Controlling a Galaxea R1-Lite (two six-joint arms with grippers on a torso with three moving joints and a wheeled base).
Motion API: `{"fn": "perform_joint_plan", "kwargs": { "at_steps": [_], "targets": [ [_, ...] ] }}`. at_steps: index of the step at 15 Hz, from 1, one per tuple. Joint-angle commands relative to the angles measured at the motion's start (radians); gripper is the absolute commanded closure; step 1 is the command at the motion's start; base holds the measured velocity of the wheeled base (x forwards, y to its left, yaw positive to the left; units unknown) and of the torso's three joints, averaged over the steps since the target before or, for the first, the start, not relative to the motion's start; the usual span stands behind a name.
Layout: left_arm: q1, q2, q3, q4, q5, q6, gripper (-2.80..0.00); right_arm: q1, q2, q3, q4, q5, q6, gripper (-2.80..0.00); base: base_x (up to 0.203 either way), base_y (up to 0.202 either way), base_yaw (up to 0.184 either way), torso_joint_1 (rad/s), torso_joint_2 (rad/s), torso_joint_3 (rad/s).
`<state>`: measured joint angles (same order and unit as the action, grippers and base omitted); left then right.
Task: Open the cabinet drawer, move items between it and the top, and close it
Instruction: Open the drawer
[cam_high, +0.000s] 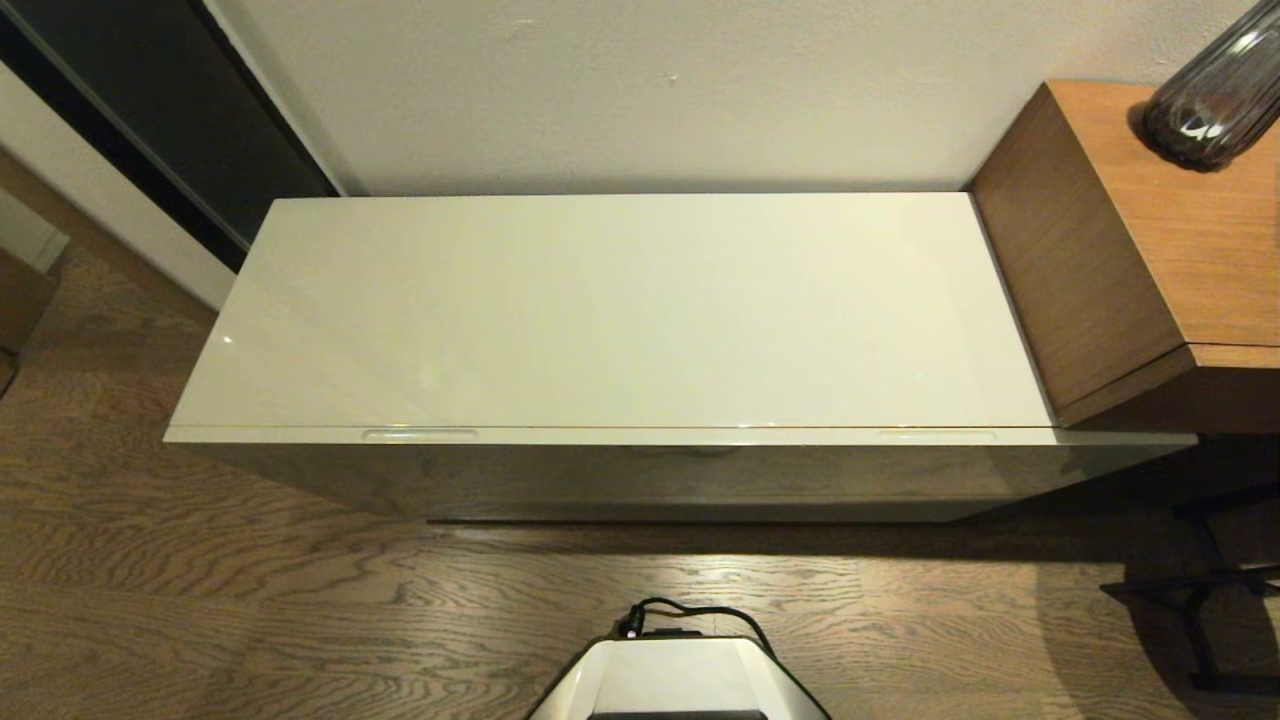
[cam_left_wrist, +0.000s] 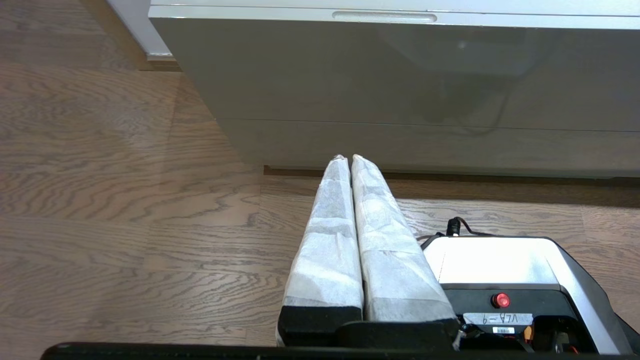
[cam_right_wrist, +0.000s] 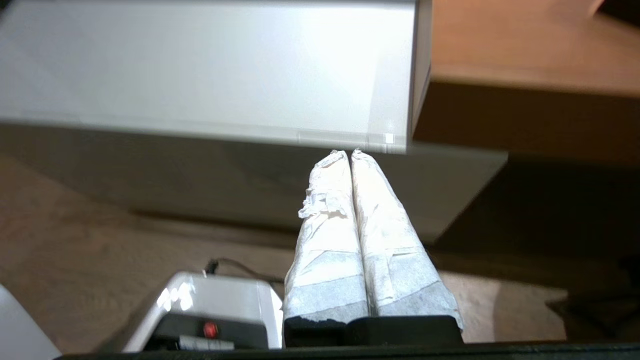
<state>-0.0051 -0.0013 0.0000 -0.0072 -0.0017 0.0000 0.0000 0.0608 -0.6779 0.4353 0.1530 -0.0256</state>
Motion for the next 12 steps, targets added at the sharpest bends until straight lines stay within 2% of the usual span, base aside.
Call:
{"fn": "perform_joint_plan", "kwargs": {
  "at_steps": [1,4,6,8,10,12],
  "targets": [
    [-0.001,0.001,0.0,0.0,0.0,0.0,0.0,-0.003,0.164,-0.078,-0.051,0.0,0.045,0.0,0.0,0.0,0.0,0.0,0.0,0.0],
    [-0.001,0.001,0.0,0.0,0.0,0.0,0.0,-0.083,0.433,-0.123,-0.265,-0.011,0.159,0.0,0.0,0.0,0.0,0.0,0.0,0.0],
    [0.0,0.001,0.0,0.0,0.0,0.0,0.0,-0.126,0.6,-0.065,-0.495,-0.023,0.186,0.0,0.0,0.0,0.0,0.0,0.0,0.0],
    [0.0,0.001,0.0,0.0,0.0,0.0,0.0,-0.137,0.774,0.026,-0.722,-0.057,0.203,0.0,0.0,0.0,0.0,0.0,0.0,0.0],
    [0.0,0.001,0.0,0.0,0.0,0.0,0.0,-0.088,0.911,0.205,-0.949,-0.089,0.221,0.0,0.0,0.0,0.0,0.0,0.0,0.0],
    [-0.001,0.001,0.0,0.0,0.0,0.0,0.0,0.056,1.034,0.352,-1.144,-0.161,0.259,0.0,0.0,0.0,0.0,0.0,0.0,0.0]
  ]
}}
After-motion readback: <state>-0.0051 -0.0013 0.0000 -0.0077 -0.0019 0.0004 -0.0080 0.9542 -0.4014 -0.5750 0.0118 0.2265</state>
